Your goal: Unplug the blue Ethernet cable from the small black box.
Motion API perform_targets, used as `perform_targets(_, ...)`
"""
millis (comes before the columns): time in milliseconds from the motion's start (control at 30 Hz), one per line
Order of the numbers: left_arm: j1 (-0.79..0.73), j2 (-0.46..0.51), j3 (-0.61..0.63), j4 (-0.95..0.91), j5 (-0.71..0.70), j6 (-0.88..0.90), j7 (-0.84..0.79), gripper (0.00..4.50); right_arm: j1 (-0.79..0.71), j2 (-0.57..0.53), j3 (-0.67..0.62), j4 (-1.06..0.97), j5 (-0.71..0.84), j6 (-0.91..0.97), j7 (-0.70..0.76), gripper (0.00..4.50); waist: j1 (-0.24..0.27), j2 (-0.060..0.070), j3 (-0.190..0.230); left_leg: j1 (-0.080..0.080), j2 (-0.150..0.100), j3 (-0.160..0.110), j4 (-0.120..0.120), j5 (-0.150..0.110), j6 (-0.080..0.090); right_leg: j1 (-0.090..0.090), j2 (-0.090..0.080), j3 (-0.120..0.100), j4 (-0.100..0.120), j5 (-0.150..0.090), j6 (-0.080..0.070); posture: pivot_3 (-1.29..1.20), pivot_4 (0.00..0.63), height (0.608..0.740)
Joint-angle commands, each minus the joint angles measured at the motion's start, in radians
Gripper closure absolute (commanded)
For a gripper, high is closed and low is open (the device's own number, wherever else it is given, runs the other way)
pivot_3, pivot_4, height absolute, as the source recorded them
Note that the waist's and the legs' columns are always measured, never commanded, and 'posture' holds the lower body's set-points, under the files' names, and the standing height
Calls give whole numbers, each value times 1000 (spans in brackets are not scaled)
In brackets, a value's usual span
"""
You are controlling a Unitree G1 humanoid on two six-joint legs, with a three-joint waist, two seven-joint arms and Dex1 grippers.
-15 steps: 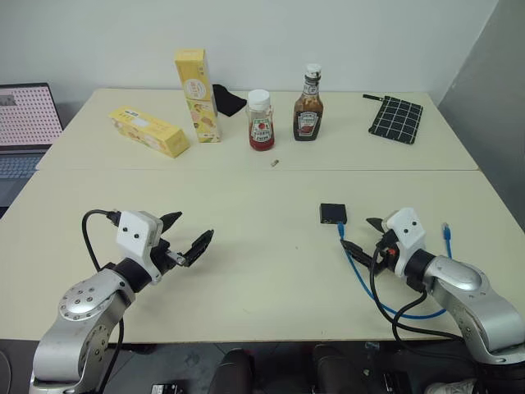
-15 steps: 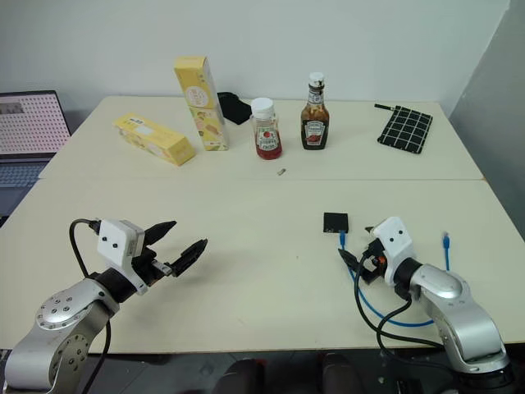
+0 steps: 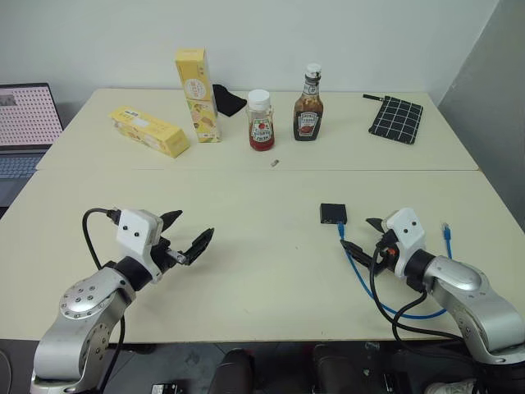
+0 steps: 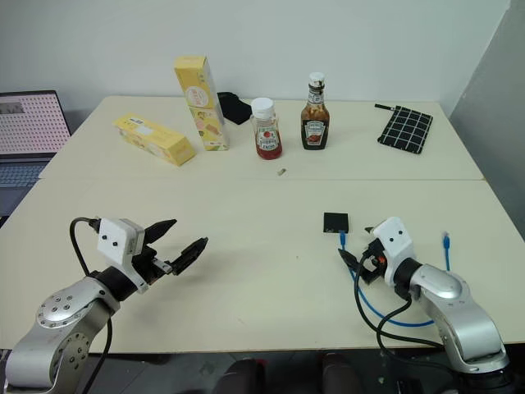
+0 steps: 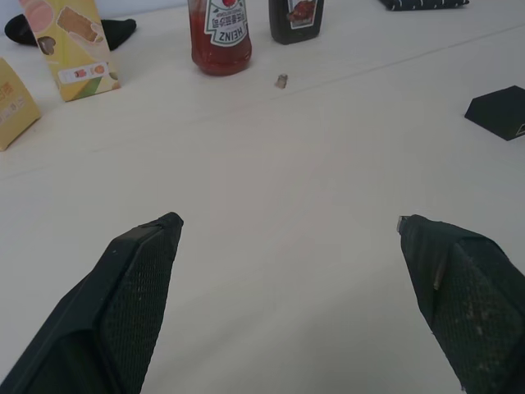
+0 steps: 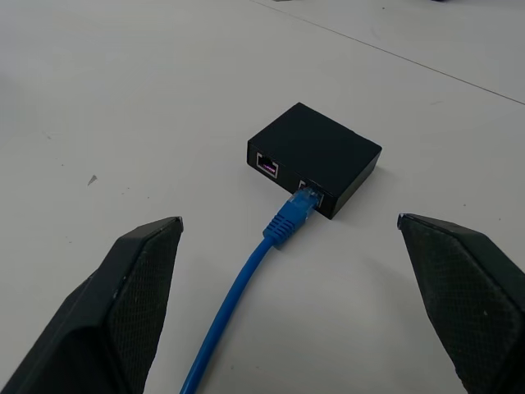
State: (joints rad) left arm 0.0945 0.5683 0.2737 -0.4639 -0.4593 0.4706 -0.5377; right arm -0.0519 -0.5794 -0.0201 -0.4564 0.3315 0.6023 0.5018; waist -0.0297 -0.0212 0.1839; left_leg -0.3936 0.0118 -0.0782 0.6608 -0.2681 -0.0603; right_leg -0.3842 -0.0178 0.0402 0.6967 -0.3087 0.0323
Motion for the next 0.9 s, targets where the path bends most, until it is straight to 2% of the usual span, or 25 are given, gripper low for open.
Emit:
perform_targets(33,9,14,7,-33,-39,-36,-73,0,10,4,-4,-34,-12,7,-12,44,0,0,0,0,0,0,0,0,0,0,0,0,0,0,0,0,150,740)
perform_targets(267,32,87,-10,-39,-160,-8,-290,0,22,75,44,-55,-42,46,-83,44,-1,0,0,0,0,1,0,0,0,0,0,0,0,0,0,0,150,740)
perform_targets(433,2,177,-64,-24,-165,1,-411,0,3,154,99,-44,-101,102,-185,44,-1,0,0,0,0,1,0,0,0,0,0,0,0,0,0,0,150,740)
perform_targets(733,-91,189,-128,50,-121,-43,-469,0,-54,298,142,6,-220,191,-363,44,-2,0,0,0,0,0,-1,0,0,-2,1,0,0,0,0,0,150,740)
perform_targets(833,-100,184,-138,69,-107,-59,-474,0,-64,318,137,4,-236,250,-390,530,-2,0,0,-1,0,0,-1,0,0,-2,1,1,0,0,0,0,150,740)
perform_targets(900,-100,180,-139,80,-104,-64,-476,0,-68,324,134,-3,-245,276,-401,1156,-2,0,0,0,0,0,-1,0,0,-2,1,1,0,0,0,0,150,740)
